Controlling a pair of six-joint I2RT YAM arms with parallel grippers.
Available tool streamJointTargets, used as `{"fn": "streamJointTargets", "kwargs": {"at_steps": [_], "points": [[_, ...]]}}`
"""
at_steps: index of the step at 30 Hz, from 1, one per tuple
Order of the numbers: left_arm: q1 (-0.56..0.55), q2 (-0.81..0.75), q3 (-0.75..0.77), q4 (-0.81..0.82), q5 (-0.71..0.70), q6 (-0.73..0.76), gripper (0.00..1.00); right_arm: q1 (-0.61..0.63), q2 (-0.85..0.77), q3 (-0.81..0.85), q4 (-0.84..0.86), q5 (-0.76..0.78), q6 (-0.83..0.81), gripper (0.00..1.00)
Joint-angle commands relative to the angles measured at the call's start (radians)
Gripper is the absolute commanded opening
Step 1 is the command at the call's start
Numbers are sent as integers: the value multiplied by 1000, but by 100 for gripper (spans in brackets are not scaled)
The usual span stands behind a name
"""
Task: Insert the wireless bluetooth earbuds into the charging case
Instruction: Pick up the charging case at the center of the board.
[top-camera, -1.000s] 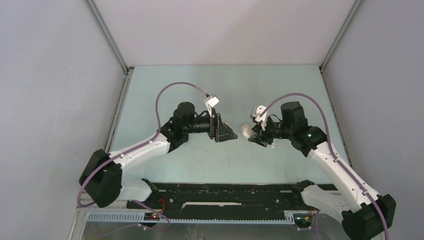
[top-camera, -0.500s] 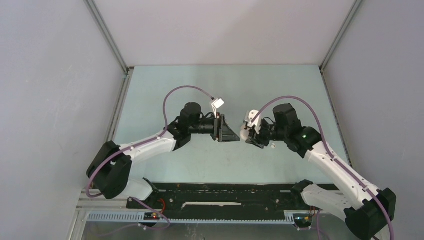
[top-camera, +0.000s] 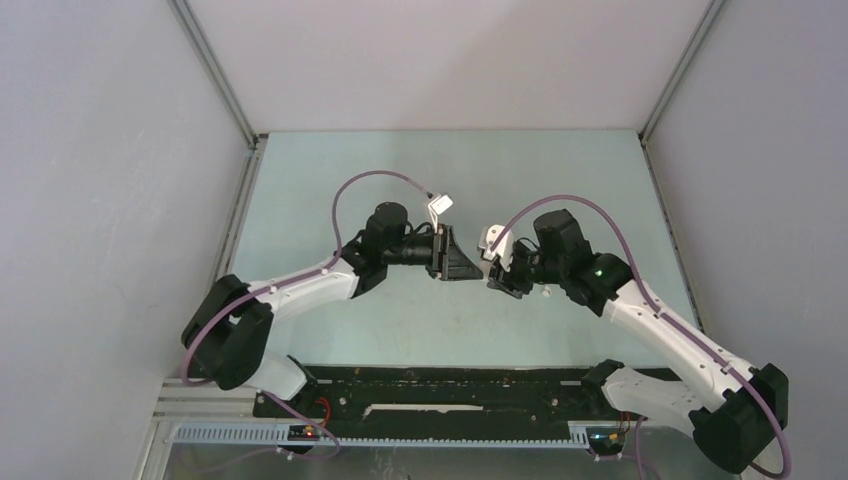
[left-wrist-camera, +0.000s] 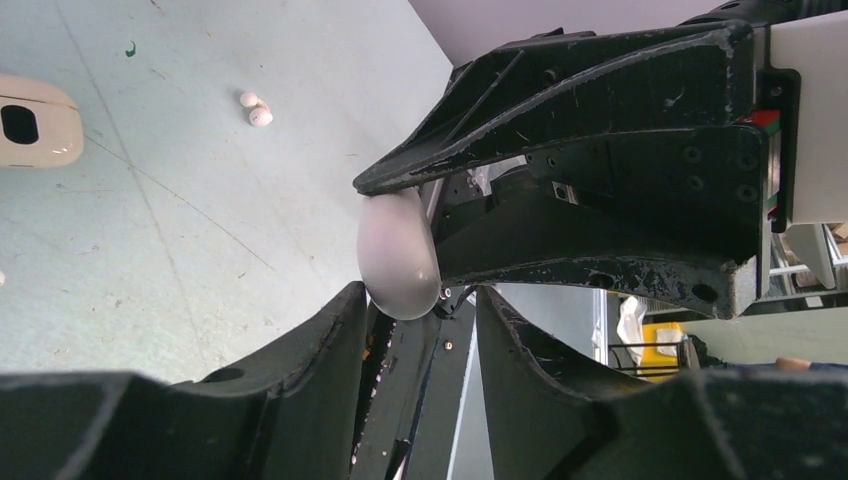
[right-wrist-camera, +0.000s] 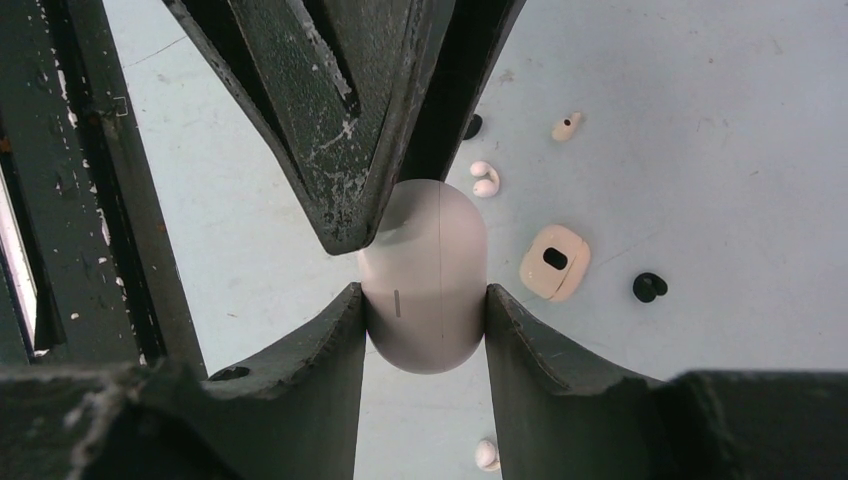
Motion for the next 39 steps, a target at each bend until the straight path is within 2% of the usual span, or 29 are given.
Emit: {"fn": "streamJointTargets", "kwargs": {"at_steps": [1, 11, 22, 24, 26, 29, 32, 33, 35, 39], "points": [[-7, 18, 50, 27, 37, -11, 47, 18, 14, 24, 60, 35, 0, 21], [-14, 40, 65, -5, 42, -1, 37, 49, 40, 48, 59, 55, 9, 22], [-16, 66, 75, -5, 57, -10, 35, 65, 41, 58, 52, 41, 10, 23], [-17, 65, 76, -1, 67, -8, 32, 69, 49, 58, 53, 46, 8, 23], [-20, 66, 73, 16, 80, -5, 23, 72, 53, 58, 54, 48, 9, 24], [-21, 53, 59, 43, 85, 9, 8, 69, 47, 58, 58, 42, 35, 36], [-24, 28, 45, 29, 71, 64, 3, 19, 8, 65, 52, -45, 81, 60], [-26, 17, 42, 18, 67, 88, 1, -20, -7, 74, 44, -107, 101, 67], [-30, -9, 33, -5, 60, 146, 0, -115, -33, 93, 29, -259, 149, 76], [-50, -89, 9, -65, 49, 299, 0, -295, -53, 135, -32, -571, 182, 82]]}}
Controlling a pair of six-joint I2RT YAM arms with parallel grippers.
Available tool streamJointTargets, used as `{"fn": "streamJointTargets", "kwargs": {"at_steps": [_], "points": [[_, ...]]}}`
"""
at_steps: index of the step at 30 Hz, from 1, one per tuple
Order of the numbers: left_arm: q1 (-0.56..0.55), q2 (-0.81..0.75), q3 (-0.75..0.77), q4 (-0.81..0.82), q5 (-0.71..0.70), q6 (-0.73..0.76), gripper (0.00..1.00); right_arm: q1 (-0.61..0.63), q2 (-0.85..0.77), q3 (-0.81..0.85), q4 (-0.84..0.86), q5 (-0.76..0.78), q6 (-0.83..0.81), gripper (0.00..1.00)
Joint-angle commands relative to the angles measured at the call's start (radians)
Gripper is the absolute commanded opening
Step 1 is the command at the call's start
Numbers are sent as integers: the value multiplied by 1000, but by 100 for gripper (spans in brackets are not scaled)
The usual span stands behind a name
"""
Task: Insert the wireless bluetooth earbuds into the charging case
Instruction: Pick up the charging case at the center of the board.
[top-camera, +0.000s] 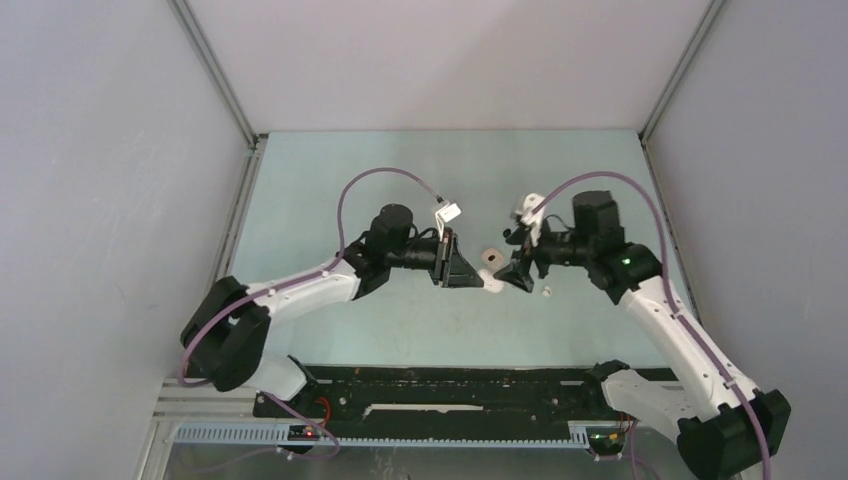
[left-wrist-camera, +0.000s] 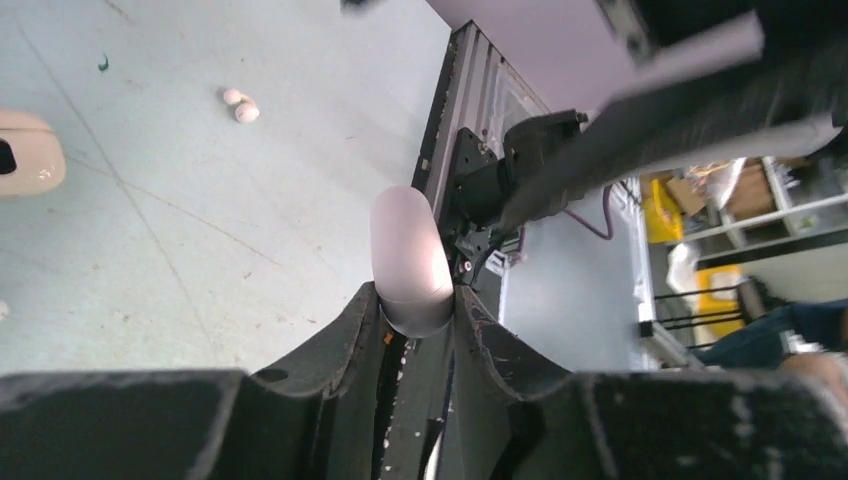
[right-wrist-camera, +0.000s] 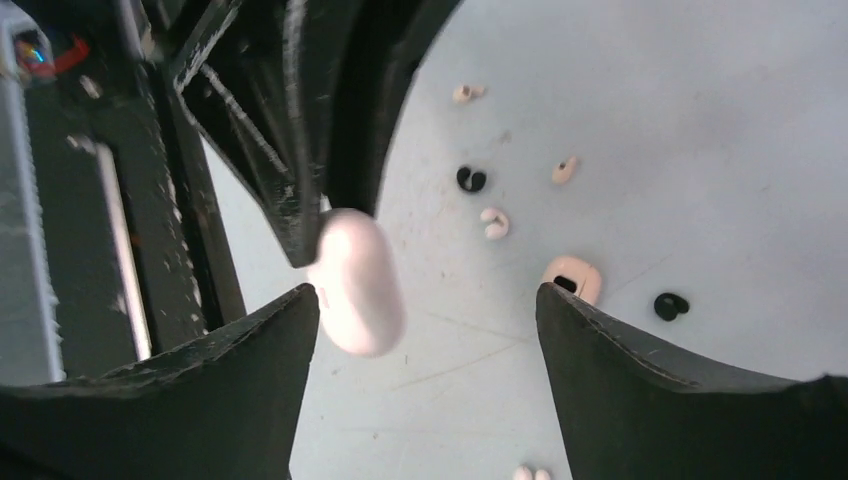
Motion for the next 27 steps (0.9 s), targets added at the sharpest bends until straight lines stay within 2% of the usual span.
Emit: {"fn": "streamJointTargets", "kwargs": {"at_steps": [1, 3, 5, 10, 14, 21, 27], "points": [[-28, -138, -25, -40, 15, 232, 0, -154, -35, 100, -63, -403, 38, 82], [-41, -197, -50, -57, 16, 322, 0, -183, -14, 139, -147, -474, -31, 81], [-53, -257, -71, -90, 2, 420, 1, -186, 12, 164, -195, -481, -80, 79], [-79, -354, -85, -210, -53, 595, 3, -163, 64, 166, -260, -502, -173, 59], [-92, -372, -82, -258, -77, 666, 3, -101, 63, 165, -346, -477, -296, 48], [-103, -375, -90, -245, -87, 684, 3, -41, 39, 120, -316, -445, -290, 52], [-109, -375, -96, -217, -69, 681, 3, -1, 93, 110, -253, -390, -222, 56]]}}
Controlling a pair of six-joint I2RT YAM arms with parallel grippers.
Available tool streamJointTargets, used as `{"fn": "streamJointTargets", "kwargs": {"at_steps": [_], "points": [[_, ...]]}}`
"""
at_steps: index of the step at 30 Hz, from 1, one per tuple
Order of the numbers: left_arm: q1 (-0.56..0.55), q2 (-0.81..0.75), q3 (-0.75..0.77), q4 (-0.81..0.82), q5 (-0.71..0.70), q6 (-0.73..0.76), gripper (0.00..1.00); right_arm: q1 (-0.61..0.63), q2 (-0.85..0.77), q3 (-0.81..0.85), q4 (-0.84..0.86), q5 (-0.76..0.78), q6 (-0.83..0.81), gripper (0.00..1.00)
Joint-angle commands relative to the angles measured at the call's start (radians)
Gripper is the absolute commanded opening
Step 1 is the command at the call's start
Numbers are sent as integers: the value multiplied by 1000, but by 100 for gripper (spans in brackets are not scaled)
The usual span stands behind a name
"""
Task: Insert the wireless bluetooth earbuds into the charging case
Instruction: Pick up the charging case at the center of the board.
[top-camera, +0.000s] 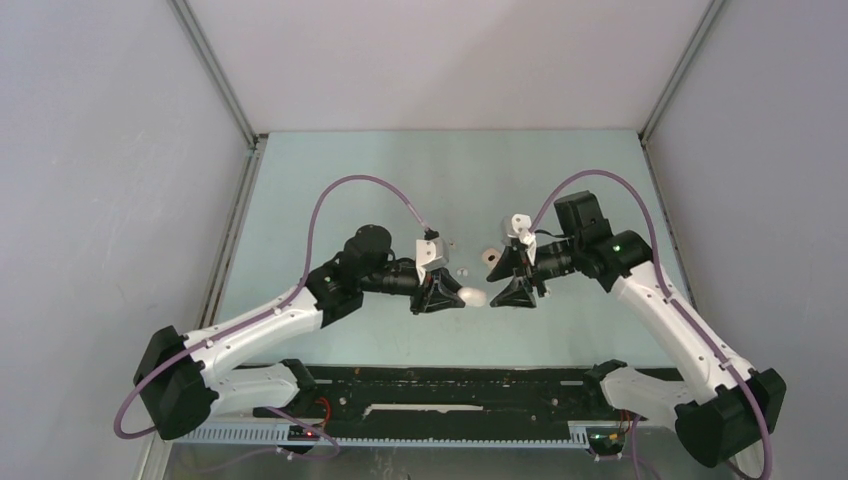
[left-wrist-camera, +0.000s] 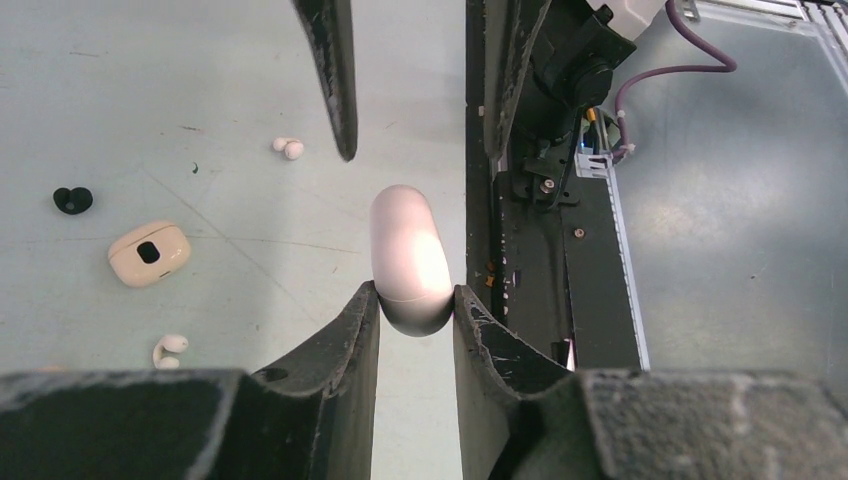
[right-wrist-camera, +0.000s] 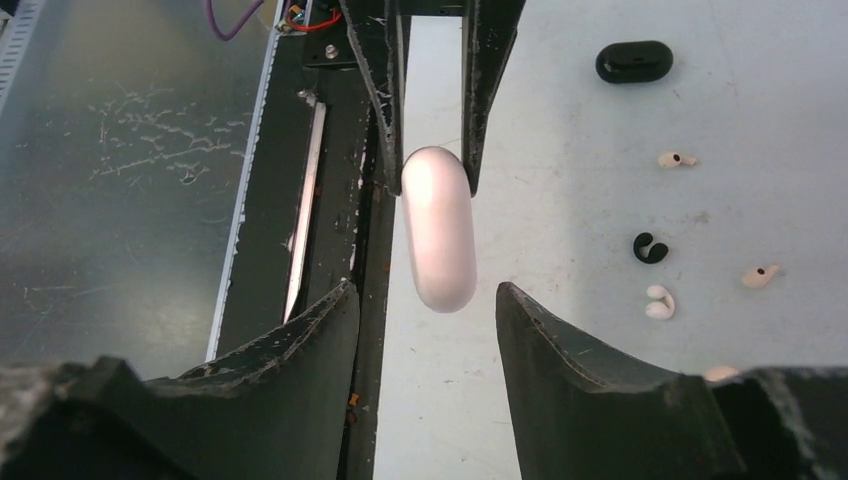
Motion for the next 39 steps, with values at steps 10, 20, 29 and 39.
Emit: {"fn": "streamJointTargets", "kwargs": {"at_steps": [10, 20, 29, 39], "points": [[-12, -42, -31, 106, 3, 22, 3, 107, 108, -2, 71, 77, 46, 48], [-14, -50, -42, 128, 18, 22, 4, 110, 140, -2, 74, 73, 62, 49], [-20, -41, -42, 114, -76, 11, 36, 109, 113, -2, 46, 93, 23, 12], [-40, 8, -21, 53, -115, 34, 54, 160, 44, 22, 34, 306, -1, 9]]}}
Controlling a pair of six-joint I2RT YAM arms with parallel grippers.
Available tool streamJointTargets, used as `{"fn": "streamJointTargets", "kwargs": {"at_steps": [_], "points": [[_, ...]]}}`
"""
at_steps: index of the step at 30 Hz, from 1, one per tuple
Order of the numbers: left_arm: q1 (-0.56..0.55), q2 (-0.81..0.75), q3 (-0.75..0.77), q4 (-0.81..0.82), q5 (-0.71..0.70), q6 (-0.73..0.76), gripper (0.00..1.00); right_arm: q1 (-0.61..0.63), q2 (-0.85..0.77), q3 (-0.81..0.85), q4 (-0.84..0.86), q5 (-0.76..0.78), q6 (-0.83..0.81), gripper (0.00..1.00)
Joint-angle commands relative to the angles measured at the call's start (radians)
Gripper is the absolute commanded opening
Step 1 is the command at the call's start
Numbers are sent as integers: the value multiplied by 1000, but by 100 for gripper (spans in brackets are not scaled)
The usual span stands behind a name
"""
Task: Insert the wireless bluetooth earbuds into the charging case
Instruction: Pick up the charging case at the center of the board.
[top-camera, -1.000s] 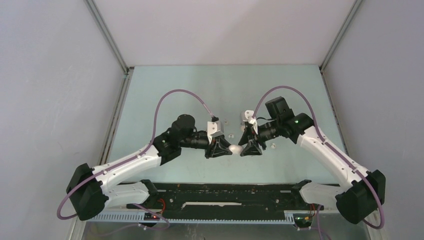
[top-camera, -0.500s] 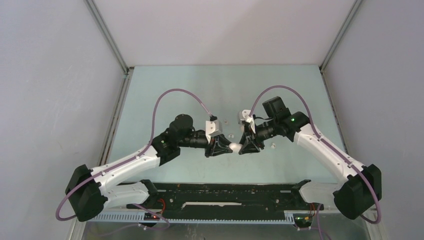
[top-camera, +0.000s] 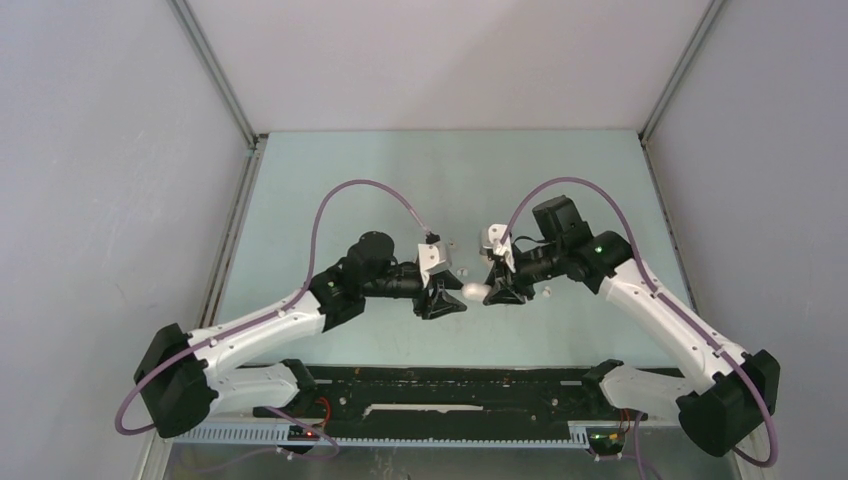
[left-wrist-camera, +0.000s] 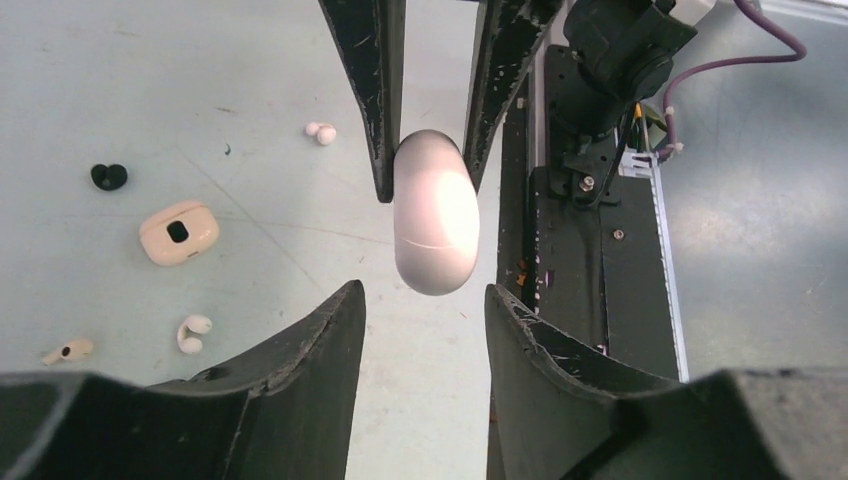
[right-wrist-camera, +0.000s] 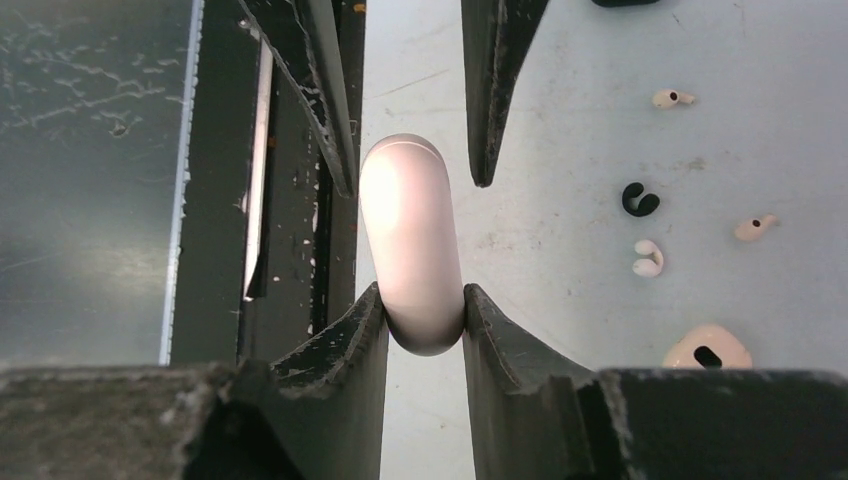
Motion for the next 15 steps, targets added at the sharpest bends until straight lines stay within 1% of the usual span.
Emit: {"fn": "streamJointTargets", "kwargs": {"at_steps": [1, 4, 8, 15], "points": [[-17, 14, 18, 4, -13, 23, 54, 57, -15, 43, -25, 136, -37, 9], [-21, 15, 12, 16, -6, 26, 50, 92, 7, 68, -63, 205, -50, 9], [-26, 14, 10, 20, -4, 34, 44, 104, 15, 82, -73, 228, -50, 9], [-37, 29, 22, -2, -13, 42, 36, 136, 35, 128, -107, 284, -51, 10]]}}
